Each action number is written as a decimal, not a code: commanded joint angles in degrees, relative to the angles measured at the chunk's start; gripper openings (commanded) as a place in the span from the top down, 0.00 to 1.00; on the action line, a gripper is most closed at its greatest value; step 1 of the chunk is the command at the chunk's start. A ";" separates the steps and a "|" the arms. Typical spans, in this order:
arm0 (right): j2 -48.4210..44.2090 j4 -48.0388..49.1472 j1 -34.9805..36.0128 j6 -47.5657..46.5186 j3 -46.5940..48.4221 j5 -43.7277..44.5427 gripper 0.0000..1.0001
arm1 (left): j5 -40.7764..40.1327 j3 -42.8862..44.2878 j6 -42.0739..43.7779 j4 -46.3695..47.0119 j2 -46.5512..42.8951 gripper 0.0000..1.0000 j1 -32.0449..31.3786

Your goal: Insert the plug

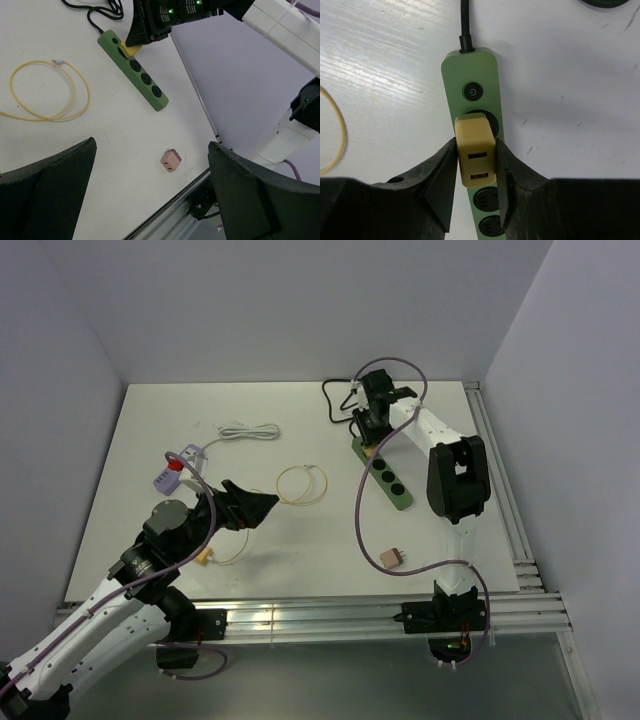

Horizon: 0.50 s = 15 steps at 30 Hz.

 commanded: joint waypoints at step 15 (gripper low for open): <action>8.40 -14.78 3.58 0.97 -0.57 10.15 1.00 | 1.08 0.14 -0.87 0.75 -0.55 0.00 0.30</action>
